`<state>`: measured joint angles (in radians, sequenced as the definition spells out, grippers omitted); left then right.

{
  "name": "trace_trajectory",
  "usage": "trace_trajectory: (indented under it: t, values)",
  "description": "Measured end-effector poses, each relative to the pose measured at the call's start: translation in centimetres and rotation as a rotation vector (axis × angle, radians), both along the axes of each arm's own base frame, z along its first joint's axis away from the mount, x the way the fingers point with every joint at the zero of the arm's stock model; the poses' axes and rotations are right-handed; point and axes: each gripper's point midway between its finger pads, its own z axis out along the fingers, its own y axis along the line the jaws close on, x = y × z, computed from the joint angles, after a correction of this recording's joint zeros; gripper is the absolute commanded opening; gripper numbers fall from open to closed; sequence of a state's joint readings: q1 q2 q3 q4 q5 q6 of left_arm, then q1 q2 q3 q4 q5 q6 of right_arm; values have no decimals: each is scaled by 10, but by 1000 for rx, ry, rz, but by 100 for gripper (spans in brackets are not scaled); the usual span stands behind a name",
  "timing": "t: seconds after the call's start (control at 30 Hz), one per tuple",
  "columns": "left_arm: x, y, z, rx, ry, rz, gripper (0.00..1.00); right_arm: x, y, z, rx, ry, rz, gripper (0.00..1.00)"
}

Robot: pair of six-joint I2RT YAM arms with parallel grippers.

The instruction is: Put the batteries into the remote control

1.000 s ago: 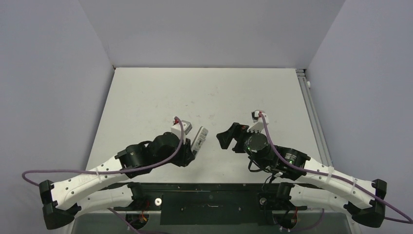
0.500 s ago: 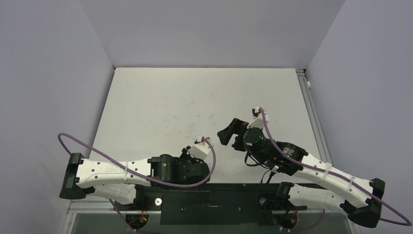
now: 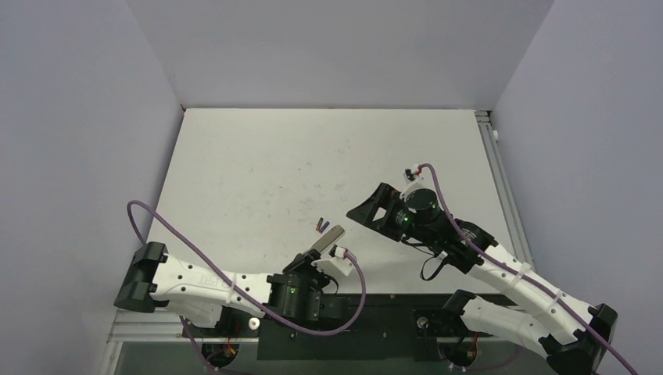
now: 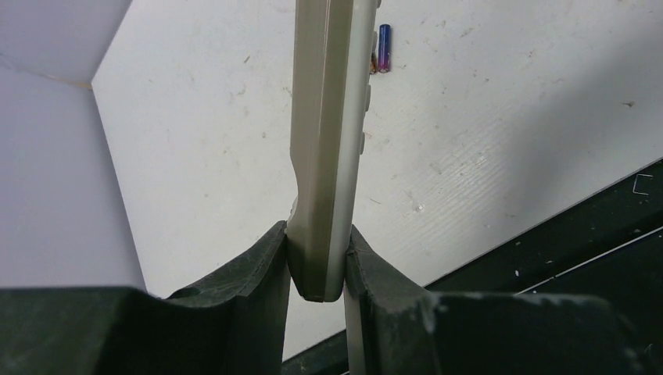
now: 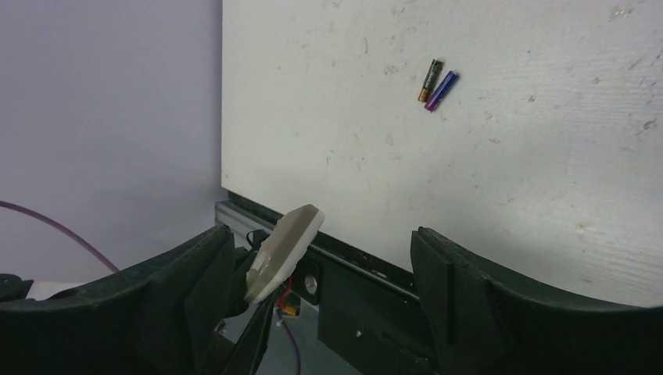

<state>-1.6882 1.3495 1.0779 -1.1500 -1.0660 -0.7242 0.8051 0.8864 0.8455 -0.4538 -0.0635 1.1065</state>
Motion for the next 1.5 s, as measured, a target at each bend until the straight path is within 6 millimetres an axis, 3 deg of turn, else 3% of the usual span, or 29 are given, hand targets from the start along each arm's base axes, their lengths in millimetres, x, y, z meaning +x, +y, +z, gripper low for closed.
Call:
trace_trajectory:
  t: [0.37,0.77,1.27,1.5]
  values:
    - [-2,1,6,29,-72,-81,0,-26,21,-31,127,181,175,79]
    - [-8,-9,10,9,-74,-134,0,-38,38,-10,279,217,254,73]
    - [-11,-22,7,72,-126,-153,0,-49,35,-7,338,251,257,61]
    - [-14,-31,14,75,-161,-162,0,-51,33,-11,337,267,257,49]
